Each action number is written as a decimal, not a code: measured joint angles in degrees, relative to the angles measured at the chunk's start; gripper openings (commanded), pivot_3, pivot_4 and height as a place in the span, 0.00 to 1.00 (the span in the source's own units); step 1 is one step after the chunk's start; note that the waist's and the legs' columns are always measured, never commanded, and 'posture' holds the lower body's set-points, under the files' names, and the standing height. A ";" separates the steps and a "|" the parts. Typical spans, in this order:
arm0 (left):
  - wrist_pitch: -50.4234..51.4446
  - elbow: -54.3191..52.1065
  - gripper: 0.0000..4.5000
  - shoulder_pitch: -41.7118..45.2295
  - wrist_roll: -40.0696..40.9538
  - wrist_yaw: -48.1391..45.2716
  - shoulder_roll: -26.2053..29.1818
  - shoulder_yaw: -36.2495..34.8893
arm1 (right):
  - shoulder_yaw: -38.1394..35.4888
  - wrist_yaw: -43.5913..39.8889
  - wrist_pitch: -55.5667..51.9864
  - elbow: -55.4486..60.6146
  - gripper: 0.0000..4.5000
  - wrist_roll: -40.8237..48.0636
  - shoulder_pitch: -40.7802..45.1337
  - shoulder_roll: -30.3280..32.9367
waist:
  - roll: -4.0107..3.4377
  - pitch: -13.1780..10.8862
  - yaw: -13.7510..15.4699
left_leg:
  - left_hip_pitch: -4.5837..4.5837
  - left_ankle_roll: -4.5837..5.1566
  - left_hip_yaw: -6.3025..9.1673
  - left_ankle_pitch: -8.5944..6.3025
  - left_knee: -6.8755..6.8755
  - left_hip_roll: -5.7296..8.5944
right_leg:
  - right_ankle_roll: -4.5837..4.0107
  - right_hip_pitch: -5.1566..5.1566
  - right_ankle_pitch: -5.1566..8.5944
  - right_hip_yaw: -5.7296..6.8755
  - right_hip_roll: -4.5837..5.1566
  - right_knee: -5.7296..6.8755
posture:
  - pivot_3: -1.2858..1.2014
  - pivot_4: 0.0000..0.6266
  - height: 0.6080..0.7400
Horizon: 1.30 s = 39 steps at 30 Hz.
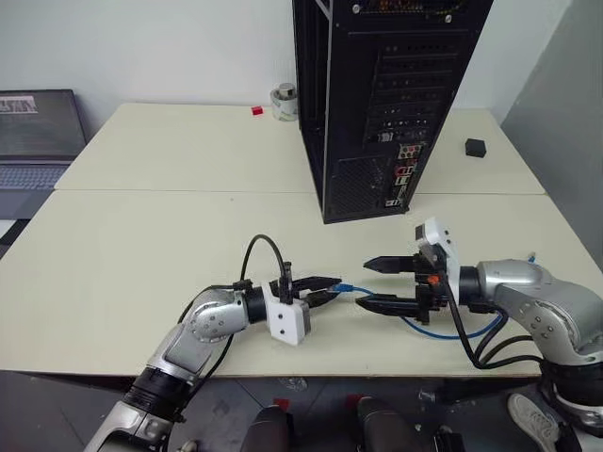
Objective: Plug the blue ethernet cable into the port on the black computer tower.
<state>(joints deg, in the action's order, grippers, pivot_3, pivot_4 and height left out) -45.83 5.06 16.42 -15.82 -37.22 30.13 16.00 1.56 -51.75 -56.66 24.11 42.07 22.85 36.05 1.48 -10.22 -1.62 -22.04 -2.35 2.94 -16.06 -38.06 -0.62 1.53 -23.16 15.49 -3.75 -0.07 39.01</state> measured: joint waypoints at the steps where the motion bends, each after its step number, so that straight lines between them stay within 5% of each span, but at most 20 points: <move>1: -1.84 0.34 0.07 0.20 -1.32 1.40 0.06 -0.18 | 0.00 0.59 -0.64 -0.40 1.00 0.44 0.39 -0.56 | 0.00 0.00 -0.01 | 0.00 0.00 0.00 0.00 0.00 0.00 | 0.00 0.00 0.00 0.00 0.00 0.00 | 0.52 0.24 1.00; 16: -8.49 5.76 0.07 2.56 -7.68 10.87 1.59 -0.61 | 0.78 5.58 -4.41 -1.97 1.00 2.58 0.75 -4.97 | -0.01 0.00 -0.05 | 0.00 0.00 0.03 0.00 0.01 0.00 | 0.00 0.00 0.00 0.08 -0.01 0.02 | 0.52 0.24 1.00; 23: -8.45 6.04 0.07 3.02 -9.17 12.84 1.59 -0.58 | 1.77 7.16 -4.59 -1.96 0.57 2.58 0.74 -6.09 | -0.01 0.00 -0.07 | 0.00 0.00 0.03 0.00 0.01 0.00 | 0.00 0.00 0.00 0.08 -0.01 0.02 | 0.52 0.24 1.00; 34: -8.77 6.00 0.07 2.99 -10.22 14.05 1.58 -0.54 | 1.65 9.44 -4.60 -2.06 0.04 2.49 0.74 -6.78 | -0.01 0.00 -0.06 | -0.01 0.00 0.04 0.00 0.01 0.00 | 0.00 0.00 0.00 0.10 -0.01 0.02 | 0.52 0.24 1.00; 39: -8.78 5.98 0.07 2.98 -10.90 14.63 1.57 -0.53 | 1.66 9.51 -4.63 -2.20 0.00 2.49 0.78 -6.74 | -0.01 0.00 -0.07 | -0.01 0.00 0.04 0.00 0.01 0.00 | 0.01 0.00 0.00 0.10 -0.01 0.02 | 0.52 0.24 1.00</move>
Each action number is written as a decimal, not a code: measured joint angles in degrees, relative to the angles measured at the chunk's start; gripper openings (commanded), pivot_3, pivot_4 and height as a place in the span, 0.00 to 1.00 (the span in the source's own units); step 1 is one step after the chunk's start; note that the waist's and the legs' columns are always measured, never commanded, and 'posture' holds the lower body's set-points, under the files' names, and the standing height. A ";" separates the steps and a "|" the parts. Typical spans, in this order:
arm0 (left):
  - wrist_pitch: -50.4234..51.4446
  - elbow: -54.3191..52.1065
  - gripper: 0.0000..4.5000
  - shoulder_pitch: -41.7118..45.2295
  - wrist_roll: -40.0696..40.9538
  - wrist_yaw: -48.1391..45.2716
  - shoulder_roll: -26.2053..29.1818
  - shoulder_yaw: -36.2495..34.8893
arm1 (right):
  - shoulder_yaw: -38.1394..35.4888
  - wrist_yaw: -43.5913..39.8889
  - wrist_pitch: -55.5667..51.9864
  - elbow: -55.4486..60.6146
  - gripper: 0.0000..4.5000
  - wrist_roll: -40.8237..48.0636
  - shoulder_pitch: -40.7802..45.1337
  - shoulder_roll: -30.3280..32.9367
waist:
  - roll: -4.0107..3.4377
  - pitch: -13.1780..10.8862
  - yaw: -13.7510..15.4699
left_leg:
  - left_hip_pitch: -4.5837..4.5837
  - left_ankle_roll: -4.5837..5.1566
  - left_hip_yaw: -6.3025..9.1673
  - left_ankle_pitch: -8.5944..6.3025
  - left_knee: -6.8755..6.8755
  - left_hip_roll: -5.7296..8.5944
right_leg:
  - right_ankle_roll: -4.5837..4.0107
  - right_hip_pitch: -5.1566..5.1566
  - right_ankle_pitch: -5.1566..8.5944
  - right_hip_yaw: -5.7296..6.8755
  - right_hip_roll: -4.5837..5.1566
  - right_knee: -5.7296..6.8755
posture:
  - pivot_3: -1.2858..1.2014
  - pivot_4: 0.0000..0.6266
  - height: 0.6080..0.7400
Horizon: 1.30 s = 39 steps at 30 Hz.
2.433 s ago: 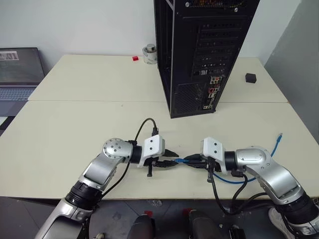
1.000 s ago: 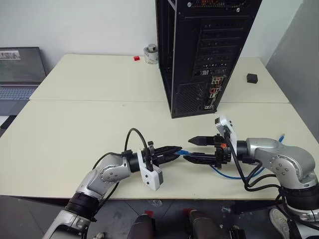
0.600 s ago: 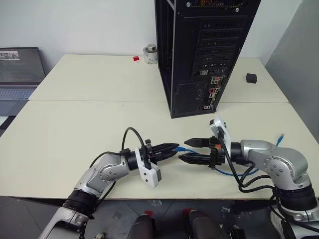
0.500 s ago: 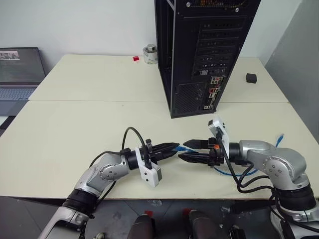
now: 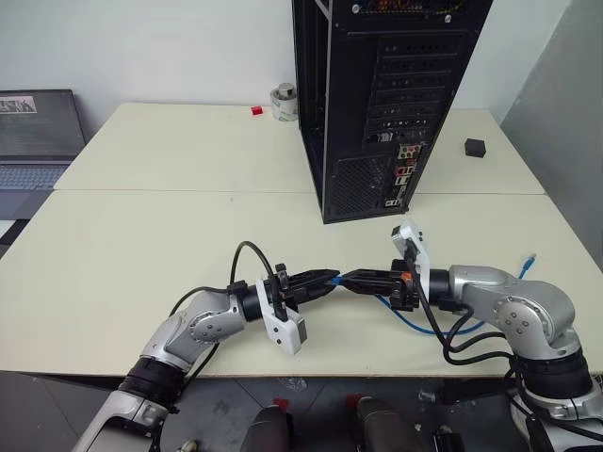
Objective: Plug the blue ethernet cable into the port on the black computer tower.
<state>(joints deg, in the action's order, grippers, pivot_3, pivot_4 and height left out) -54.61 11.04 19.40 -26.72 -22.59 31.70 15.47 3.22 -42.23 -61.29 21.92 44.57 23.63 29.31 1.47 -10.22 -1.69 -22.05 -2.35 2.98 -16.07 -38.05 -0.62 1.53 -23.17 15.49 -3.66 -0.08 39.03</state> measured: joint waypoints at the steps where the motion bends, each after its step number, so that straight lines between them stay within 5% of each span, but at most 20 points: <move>1: 0.00 0.00 0.07 0.00 -0.36 0.21 -0.01 0.00 | 0.04 0.00 -0.05 -0.16 0.00 0.00 0.01 -0.01 | 0.00 0.00 0.00 | 0.00 0.00 0.00 0.00 0.00 0.00 | 0.00 0.00 0.00 0.00 0.00 0.00 | 0.52 0.24 1.00; 5: 0.00 0.01 0.07 -0.02 -1.62 1.22 -0.11 0.01 | 0.02 -0.15 -0.92 -0.87 0.00 0.16 0.64 0.06 | 0.00 0.00 0.00 | 0.00 0.00 0.00 0.00 0.00 0.00 | 0.00 0.00 0.00 0.00 0.00 0.00 | 0.52 0.24 1.00; 7: 0.18 0.01 0.22 -0.02 -1.48 1.18 -0.11 0.19 | 0.02 -0.17 -1.69 -1.21 0.00 0.62 1.16 0.35 | 0.00 0.00 0.00 | 0.00 0.00 0.00 0.00 0.00 0.00 | 0.00 0.00 0.00 0.01 0.00 0.00 | 0.52 0.24 1.00; 15: 4.66 0.33 0.52 -0.49 2.13 -1.62 0.12 0.55 | -0.22 -1.02 -2.76 -1.54 0.00 1.70 1.83 1.90 | 0.00 0.00 0.00 | 0.00 0.00 0.01 0.00 0.00 0.00 | 0.00 0.00 0.00 0.02 0.00 0.00 | 0.52 0.24 1.00; 24: 25.61 -6.29 0.99 -2.98 22.20 -11.08 -3.07 0.30 | -11.14 7.03 0.92 -2.12 0.00 1.56 2.11 0.32 | 0.00 0.00 -0.03 | -0.07 0.00 0.05 0.00 -0.01 0.00 | 0.00 -0.01 0.00 0.04 0.00 -0.01 | 0.52 0.24 1.00; 30: 52.17 -18.85 0.99 -2.07 35.47 -12.99 -8.86 -0.07 | -13.16 17.26 8.52 -1.23 0.00 -6.43 2.22 -1.33 | 0.00 0.00 -0.13 | -0.07 0.00 0.04 0.00 -0.01 0.01 | 0.01 -0.01 0.01 0.00 -0.25 0.00 | 0.52 0.24 1.00; 39: 75.45 -24.90 0.99 2.91 39.55 -7.48 -16.35 -0.03 | -8.55 32.73 15.40 1.21 0.00 -21.10 2.31 -6.99 | 0.00 0.00 -0.20 | -0.06 -0.02 0.01 0.01 0.00 -0.03 | 0.01 -0.04 0.01 -0.10 -0.32 0.02 | 0.52 0.24 1.00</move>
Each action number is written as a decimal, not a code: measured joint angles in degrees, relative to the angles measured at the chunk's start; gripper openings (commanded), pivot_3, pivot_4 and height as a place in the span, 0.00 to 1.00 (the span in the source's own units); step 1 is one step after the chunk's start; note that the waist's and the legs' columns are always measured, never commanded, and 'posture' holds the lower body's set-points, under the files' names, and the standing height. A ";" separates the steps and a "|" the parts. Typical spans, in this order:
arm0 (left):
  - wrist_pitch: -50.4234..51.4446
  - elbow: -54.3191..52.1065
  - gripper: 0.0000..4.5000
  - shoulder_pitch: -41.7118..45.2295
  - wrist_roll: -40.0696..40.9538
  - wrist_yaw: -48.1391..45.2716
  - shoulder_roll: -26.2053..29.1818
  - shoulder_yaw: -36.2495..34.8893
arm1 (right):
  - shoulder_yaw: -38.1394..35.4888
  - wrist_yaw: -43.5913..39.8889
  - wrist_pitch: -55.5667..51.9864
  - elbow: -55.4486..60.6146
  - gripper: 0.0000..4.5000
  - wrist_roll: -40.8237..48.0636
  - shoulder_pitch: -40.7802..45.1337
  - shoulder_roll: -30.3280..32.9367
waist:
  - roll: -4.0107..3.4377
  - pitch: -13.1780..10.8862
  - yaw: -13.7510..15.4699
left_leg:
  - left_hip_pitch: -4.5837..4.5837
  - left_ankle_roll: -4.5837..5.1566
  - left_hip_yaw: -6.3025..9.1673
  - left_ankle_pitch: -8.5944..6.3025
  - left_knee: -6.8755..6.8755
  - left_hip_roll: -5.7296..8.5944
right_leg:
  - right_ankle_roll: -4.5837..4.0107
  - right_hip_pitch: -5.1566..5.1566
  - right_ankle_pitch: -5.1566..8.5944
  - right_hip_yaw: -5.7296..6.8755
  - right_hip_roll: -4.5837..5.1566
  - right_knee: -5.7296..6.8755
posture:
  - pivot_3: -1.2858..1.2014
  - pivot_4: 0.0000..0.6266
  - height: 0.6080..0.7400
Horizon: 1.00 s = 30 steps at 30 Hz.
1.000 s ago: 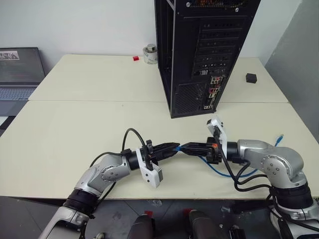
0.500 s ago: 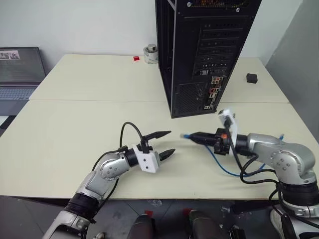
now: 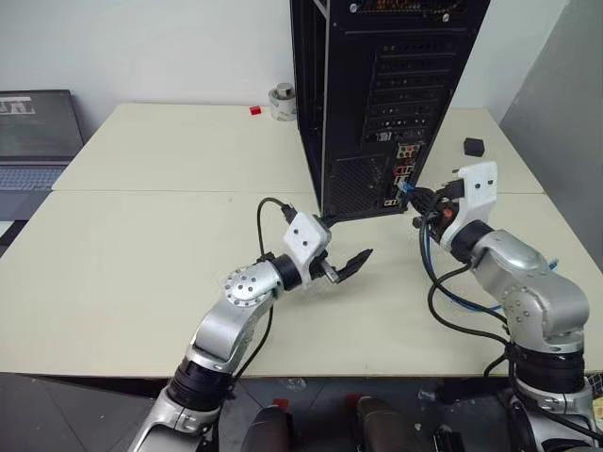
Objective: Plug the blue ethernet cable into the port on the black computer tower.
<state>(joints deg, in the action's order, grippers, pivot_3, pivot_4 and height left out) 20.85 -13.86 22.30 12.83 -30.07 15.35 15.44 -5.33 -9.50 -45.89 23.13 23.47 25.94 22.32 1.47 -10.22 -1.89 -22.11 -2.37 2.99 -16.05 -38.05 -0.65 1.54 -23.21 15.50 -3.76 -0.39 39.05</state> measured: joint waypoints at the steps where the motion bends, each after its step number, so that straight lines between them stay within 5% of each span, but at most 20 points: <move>1: 1.63 -0.21 0.99 0.59 0.03 0.88 -0.63 -0.06 | 0.44 1.03 0.44 0.11 0.00 -1.26 0.08 -0.39 | 0.00 0.00 0.05 | 0.00 0.00 0.00 0.00 0.00 0.01 | 0.00 0.00 0.00 0.00 0.00 0.00 | 0.52 0.24 1.00; 9: 11.26 -1.99 0.99 5.91 -0.37 6.04 -4.51 -0.08 | 3.34 6.31 2.58 -1.00 0.00 -8.27 3.26 -4.51 | 0.00 0.00 0.05 | 0.00 0.00 -0.03 0.00 0.00 0.02 | 0.00 -0.01 0.00 -0.03 0.00 -0.02 | 0.52 0.24 1.00; 30: 13.87 -1.84 0.99 6.79 -2.83 6.94 -4.51 0.49 | 3.13 6.94 7.90 -12.40 0.00 -12.37 5.53 -8.63 | 0.00 0.00 0.04 | 0.01 0.00 -0.08 0.00 0.02 0.02 | 0.00 -0.03 0.00 -0.10 0.01 -0.02 | 0.52 0.24 1.00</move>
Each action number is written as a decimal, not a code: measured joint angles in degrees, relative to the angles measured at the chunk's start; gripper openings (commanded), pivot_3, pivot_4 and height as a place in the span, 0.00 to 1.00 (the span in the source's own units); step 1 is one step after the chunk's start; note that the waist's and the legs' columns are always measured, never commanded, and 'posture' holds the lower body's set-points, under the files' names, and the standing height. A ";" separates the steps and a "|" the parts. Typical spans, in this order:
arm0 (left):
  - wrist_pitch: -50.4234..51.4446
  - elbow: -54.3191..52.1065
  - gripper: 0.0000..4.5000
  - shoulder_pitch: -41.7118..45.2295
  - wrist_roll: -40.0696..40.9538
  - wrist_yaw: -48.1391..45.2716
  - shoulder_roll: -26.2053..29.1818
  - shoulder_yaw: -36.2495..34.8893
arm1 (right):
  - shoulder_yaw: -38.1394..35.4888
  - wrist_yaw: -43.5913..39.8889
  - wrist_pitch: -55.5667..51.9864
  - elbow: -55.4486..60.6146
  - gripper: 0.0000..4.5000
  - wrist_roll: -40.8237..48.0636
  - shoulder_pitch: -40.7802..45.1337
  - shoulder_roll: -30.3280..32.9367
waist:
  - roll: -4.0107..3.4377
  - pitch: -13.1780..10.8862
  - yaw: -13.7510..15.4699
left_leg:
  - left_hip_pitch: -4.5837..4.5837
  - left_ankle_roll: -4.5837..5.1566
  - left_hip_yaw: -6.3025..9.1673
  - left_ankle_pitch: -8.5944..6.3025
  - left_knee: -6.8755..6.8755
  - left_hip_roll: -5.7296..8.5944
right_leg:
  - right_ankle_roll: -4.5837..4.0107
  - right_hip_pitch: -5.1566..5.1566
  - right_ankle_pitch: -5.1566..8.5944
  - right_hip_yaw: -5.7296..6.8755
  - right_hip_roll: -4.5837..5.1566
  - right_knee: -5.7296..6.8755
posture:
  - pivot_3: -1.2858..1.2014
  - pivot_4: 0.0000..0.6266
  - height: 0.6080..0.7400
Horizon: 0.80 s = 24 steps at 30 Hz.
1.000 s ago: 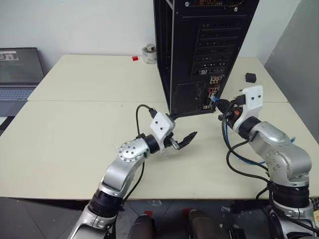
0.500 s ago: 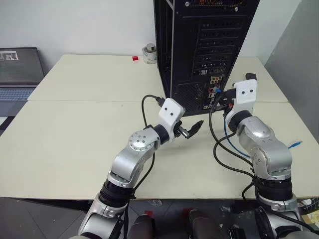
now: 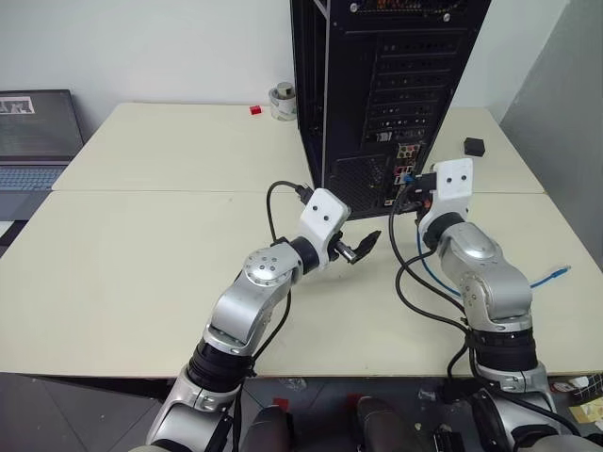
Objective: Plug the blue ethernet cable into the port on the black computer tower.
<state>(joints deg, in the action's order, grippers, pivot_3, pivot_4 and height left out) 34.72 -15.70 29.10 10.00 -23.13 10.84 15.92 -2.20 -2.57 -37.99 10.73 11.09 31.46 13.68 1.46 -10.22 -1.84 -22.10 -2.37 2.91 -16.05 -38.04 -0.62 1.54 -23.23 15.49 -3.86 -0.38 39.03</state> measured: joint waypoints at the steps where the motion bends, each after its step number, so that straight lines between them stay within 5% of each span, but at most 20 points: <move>1: 0.00 0.00 0.99 0.00 -0.01 0.00 0.00 0.00 | 0.00 -0.02 0.04 -0.09 0.00 -0.12 0.10 -0.02 | 0.00 0.00 0.00 | 0.00 0.00 0.00 0.00 0.00 0.00 | 0.00 0.00 0.00 0.00 0.00 0.00 | 0.52 0.24 1.00; 24: 0.27 -0.01 0.99 -0.03 -1.19 -0.04 0.08 -0.02 | 0.00 -1.02 2.35 -5.58 0.00 -2.58 3.30 -0.93 | 0.00 0.00 -0.12 | 0.04 0.00 -0.04 0.00 0.01 -0.01 | 0.00 -0.01 0.00 -0.05 0.00 0.01 | 0.52 0.24 1.00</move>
<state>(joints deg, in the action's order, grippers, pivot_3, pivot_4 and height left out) 34.99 -15.71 29.06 8.81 -23.16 10.92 15.91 -2.20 -3.58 -35.64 5.15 8.52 34.76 12.75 1.46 -10.22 -1.97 -22.07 -2.37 2.87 -16.05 -38.03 -0.63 1.53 -23.24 15.49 -3.91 -0.39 39.04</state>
